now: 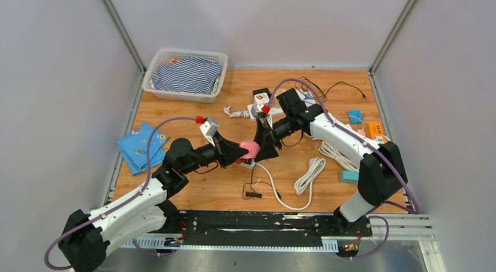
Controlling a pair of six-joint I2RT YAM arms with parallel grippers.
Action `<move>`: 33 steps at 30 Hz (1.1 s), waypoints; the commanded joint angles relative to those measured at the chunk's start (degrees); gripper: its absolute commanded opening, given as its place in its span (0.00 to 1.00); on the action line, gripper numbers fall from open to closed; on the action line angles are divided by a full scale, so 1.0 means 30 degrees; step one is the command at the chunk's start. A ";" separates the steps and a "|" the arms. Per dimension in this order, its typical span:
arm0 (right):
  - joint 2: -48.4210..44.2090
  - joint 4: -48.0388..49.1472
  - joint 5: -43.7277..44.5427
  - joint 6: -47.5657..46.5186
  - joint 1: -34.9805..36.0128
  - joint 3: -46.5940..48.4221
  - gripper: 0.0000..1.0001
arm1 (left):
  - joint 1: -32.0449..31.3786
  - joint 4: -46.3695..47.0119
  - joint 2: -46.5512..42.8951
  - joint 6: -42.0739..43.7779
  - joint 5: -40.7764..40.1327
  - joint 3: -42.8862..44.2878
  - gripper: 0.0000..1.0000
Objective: Pull the plug off the socket
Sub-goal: Place the plug at the center of the board.
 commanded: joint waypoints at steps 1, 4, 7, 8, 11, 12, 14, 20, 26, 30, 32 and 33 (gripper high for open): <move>0.0140 0.0024 0.0174 -0.0352 -0.0151 0.0392 0.62 | -0.0008 0.0194 -0.0568 -0.0035 -0.0780 -0.0392 0.00; 0.0133 0.0020 0.0248 -0.0355 -0.0164 0.0363 0.69 | -0.0008 0.0194 -0.0709 -0.0113 -0.0994 -0.0529 0.00; 0.0097 0.0020 0.0393 -0.0384 -0.0158 0.0362 0.73 | -0.0008 0.0194 -0.0784 -0.0142 -0.1288 -0.0660 0.00; 0.0102 0.0020 0.0438 -0.0413 -0.0143 0.0363 0.74 | 0.0007 0.0194 -0.0824 -0.0139 -0.1377 -0.0698 0.00; 0.0102 0.0019 0.0623 -0.0480 -0.0143 0.0333 0.78 | 0.0021 0.0194 -0.0883 -0.0145 -0.1587 -0.0832 0.00; 0.0101 0.0020 0.0683 -0.0524 -0.0149 0.0333 0.78 | 0.0036 0.0194 -0.0921 -0.0150 -0.1645 -0.0880 0.00; 0.0130 -0.0008 0.0824 -0.0596 -0.0144 0.0326 0.80 | 0.0071 0.0178 -0.1056 -0.0129 -0.1817 -0.0970 0.00; 0.0209 -0.0119 0.1143 -0.0778 -0.0151 0.0333 0.81 | 0.0606 0.0165 -0.1701 -0.0229 -0.2012 -0.1372 0.00; 0.0264 -0.0236 0.1466 -0.1006 -0.0152 0.0354 0.82 | 0.1798 0.0165 -0.2364 -0.0786 -0.1777 -0.1895 0.00; 0.0286 -0.0300 0.1595 -0.1071 -0.0149 0.0377 0.83 | 0.2664 0.0165 -0.2593 -0.1167 -0.1703 -0.2153 0.00; 0.0273 -0.0330 0.1646 -0.1107 -0.0178 0.0391 0.83 | 0.3088 0.0165 -0.2504 -0.1412 -0.1742 -0.2169 0.00; 0.0276 -0.0331 0.1667 -0.1115 -0.0176 0.0392 0.83 | 0.3294 0.0165 -0.2420 -0.1561 -0.1756 -0.2186 0.00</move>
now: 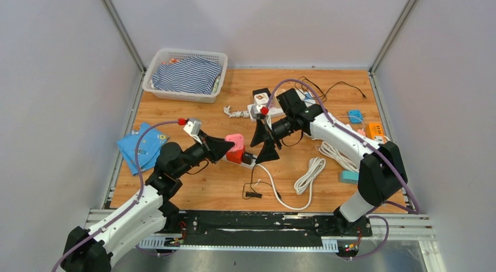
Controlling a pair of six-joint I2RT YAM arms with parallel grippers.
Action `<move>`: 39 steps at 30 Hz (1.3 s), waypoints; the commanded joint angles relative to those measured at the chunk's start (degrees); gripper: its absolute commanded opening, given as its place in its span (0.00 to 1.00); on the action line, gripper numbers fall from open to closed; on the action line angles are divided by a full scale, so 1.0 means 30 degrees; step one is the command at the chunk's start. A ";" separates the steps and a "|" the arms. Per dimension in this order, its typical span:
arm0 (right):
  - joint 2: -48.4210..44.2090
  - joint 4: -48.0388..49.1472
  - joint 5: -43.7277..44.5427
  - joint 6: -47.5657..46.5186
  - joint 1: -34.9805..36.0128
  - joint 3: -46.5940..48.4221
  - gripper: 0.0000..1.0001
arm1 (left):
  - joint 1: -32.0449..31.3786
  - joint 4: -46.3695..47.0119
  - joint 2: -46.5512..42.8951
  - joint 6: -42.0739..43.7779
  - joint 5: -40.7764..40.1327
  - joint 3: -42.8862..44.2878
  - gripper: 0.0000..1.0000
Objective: Pull the plug off the socket
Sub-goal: Place the plug at the center of the board.
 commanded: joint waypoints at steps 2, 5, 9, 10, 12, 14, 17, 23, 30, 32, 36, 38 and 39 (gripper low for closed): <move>0.0296 -0.0396 0.0329 -0.0502 -0.0180 0.0392 0.83 | 0.1182 0.0289 0.0144 -0.0776 0.0030 -0.0275 0.00; 0.0293 -0.0408 0.0423 -0.0566 -0.0194 0.0392 0.83 | 0.2029 0.0289 0.0561 -0.1190 0.0151 -0.0192 0.00; 0.0246 -0.0456 0.0475 -0.0624 -0.0185 0.0419 0.83 | 0.3137 0.0289 0.1130 -0.1818 0.0029 -0.0121 0.00; 0.0269 -0.0448 0.0488 -0.0622 -0.0195 0.0421 0.83 | 0.3442 0.0289 0.1259 -0.2007 -0.0006 -0.0118 0.00; 0.0248 -0.0466 0.0519 -0.0669 -0.0214 0.0421 0.83 | 0.4048 0.0289 0.1499 -0.2360 -0.0092 -0.0081 0.00; 0.0244 -0.0512 0.0545 -0.0720 -0.0206 0.0421 0.83 | 0.4713 0.0289 0.1638 -0.2782 -0.0208 -0.0075 0.00; 0.0276 -0.0536 0.0578 -0.0760 -0.0218 0.0421 0.83 | 0.5814 0.0289 0.1722 -0.3524 -0.0527 -0.0034 0.00; 0.0288 -0.0602 0.0607 -0.0797 -0.0258 0.0436 0.83 | 0.8028 0.0314 0.2203 -0.5113 -0.1633 -0.0155 0.00; 0.0266 -0.0631 0.0580 -0.0797 -0.0374 0.0475 0.83 | 0.9242 0.0318 0.3057 -0.6320 -0.4057 0.0004 0.00; 0.0261 -0.0630 0.0578 -0.0838 -0.0406 0.0452 0.83 | 0.9472 0.0317 0.3138 -0.6760 -0.5430 -0.0069 0.00; 0.0267 -0.0659 0.0534 -0.0828 -0.0486 0.0477 0.83 | 0.9988 0.0318 0.3268 -0.7189 -0.7725 -0.0114 0.00; 0.0245 -0.0704 0.0534 -0.0870 -0.0508 0.0480 0.83 | 1.0248 0.0318 0.3560 -0.7682 -0.8714 -0.0053 0.00; 0.0240 -0.0736 0.0514 -0.0883 -0.0521 0.0495 0.83 | 1.0399 0.0337 0.3782 -0.7900 -0.9090 0.0048 0.00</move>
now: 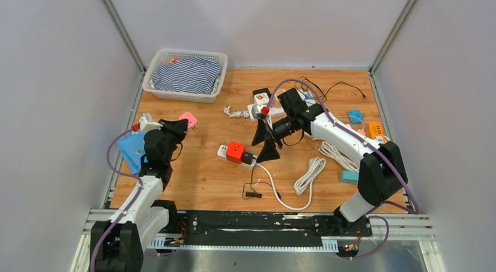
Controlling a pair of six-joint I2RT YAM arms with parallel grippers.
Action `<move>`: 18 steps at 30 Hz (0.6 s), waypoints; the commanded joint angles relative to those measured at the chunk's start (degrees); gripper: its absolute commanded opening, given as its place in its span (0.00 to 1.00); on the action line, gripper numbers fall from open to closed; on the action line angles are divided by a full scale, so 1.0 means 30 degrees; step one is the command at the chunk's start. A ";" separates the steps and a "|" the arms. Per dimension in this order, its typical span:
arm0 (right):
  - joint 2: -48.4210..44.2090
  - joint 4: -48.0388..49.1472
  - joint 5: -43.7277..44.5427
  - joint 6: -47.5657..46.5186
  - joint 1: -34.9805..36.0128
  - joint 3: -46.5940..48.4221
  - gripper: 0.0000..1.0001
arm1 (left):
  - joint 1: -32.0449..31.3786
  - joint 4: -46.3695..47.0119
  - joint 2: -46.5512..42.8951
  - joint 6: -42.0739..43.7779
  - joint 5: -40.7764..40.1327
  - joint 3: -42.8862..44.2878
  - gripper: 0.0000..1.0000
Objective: Pull the plug off the socket
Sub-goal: Place the plug at the center of the board.
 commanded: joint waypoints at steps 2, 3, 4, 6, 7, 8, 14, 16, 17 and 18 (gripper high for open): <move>0.0210 -0.0574 -0.0003 -0.0483 -0.0342 0.0494 0.83 | 0.0791 0.0340 0.1218 -0.1164 -0.3447 0.0458 0.00; 0.0195 -0.0600 -0.0027 -0.0506 -0.0366 0.0522 0.83 | 0.1258 0.0340 0.1711 -0.1275 -0.3485 0.0732 0.00; 0.0172 -0.0614 -0.0033 -0.0513 -0.0369 0.0522 0.83 | 0.1580 0.0315 0.2201 -0.1454 -0.3491 0.0983 0.00; 0.0146 -0.0658 -0.0078 -0.0541 -0.0379 0.0531 0.83 | 0.2069 0.0320 0.3266 -0.1943 -0.3344 0.1558 0.00; 0.0117 -0.0654 -0.0095 -0.0543 -0.0400 0.0559 0.83 | 0.2271 0.0319 0.3823 -0.2116 -0.3231 0.1866 0.00; 0.0099 -0.0661 -0.0119 -0.0543 -0.0399 0.0548 0.83 | 0.2458 0.0338 0.4406 -0.2221 -0.3114 0.2227 0.00; -0.0048 -0.0717 -0.0160 -0.0594 -0.0399 0.0568 0.83 | 0.3455 0.0318 0.7868 -0.2661 -0.2089 0.4302 0.00; -0.0093 -0.0748 -0.0192 -0.0624 -0.0431 0.0575 0.83 | 0.3764 0.0311 0.8929 -0.2800 -0.1829 0.4921 0.00; -0.0121 -0.0764 -0.0197 -0.0645 -0.0451 0.0580 0.83 | 0.3922 0.0311 0.9409 -0.2860 -0.1698 0.5194 0.00; -0.0136 -0.0777 -0.0198 -0.0688 -0.0442 0.0577 0.84 | 0.4139 0.0311 1.0095 -0.2897 -0.1487 0.5514 0.00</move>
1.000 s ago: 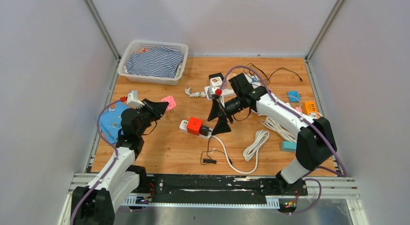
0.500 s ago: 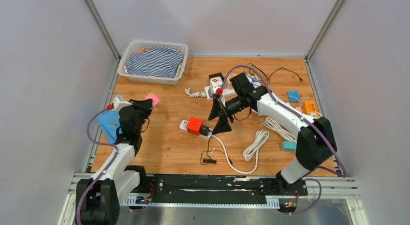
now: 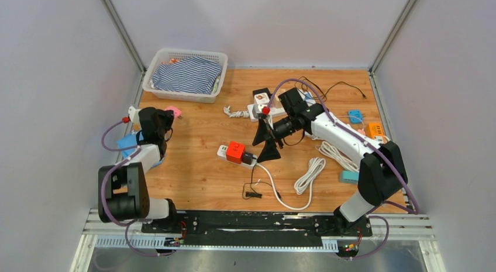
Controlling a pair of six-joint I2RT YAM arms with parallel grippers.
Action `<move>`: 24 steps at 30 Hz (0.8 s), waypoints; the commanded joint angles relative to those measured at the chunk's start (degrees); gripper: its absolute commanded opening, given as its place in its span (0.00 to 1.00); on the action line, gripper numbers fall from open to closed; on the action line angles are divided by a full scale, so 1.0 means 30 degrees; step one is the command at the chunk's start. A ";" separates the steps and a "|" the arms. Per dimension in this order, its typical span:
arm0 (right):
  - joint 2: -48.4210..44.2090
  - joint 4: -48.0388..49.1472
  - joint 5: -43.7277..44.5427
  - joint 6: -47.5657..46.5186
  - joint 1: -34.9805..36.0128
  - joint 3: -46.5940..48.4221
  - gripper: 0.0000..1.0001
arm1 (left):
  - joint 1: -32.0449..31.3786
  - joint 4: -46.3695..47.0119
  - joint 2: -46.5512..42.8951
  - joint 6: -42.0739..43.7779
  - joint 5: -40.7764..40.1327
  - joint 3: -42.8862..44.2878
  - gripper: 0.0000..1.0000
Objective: Pull the plug off the socket
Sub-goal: Place the plug at the center of the board.
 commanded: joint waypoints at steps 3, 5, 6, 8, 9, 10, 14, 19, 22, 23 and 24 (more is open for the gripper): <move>-0.0210 -0.0593 -0.0168 -0.0594 -0.0336 0.0590 0.83 | 0.1225 0.0289 0.3207 -0.0560 0.1128 0.1964 0.01; -0.0225 -0.0626 -0.0174 -0.0623 -0.0347 0.0581 0.83 | 0.1565 0.0289 0.4046 -0.0657 0.1597 0.2501 0.03; -0.0218 -0.0641 -0.0171 -0.0639 -0.0363 0.0586 0.83 | 0.1710 0.0289 0.4488 -0.0697 0.1753 0.2680 0.04; -0.0217 -0.0655 -0.0184 -0.0653 -0.0376 0.0589 0.84 | 0.1977 0.0289 0.5222 -0.0661 0.1941 0.3013 0.06; -0.0217 -0.0656 -0.0176 -0.0654 -0.0378 0.0604 0.83 | 0.2117 0.0289 0.5572 -0.0595 0.1954 0.3139 0.07; -0.0225 -0.0656 -0.0186 -0.0654 -0.0378 0.0617 0.84 | 0.2226 0.0289 0.5854 -0.0583 0.1955 0.3261 0.08; -0.0233 -0.0685 -0.0181 -0.0654 -0.0425 0.0619 0.84 | 0.2712 0.0289 0.6930 -0.0511 0.2146 0.3590 0.12; -0.0254 -0.0713 -0.0170 -0.0682 -0.0503 0.0619 0.84 | 0.3134 0.0289 0.8082 -0.0457 0.2990 0.4064 0.21; -0.0255 -0.0714 -0.0197 -0.0683 -0.0567 0.0601 0.84 | 0.3253 0.0289 0.8319 -0.0379 0.3333 0.4310 0.37; -0.0255 -0.0707 -0.0218 -0.0683 -0.0603 0.0613 0.84 | 0.3247 0.0289 0.8329 -0.0370 0.3384 0.4319 0.43; -0.0255 -0.0710 -0.0217 -0.0683 -0.0586 0.0604 0.84 | 0.3279 0.0289 0.8279 -0.0361 0.3390 0.4320 0.50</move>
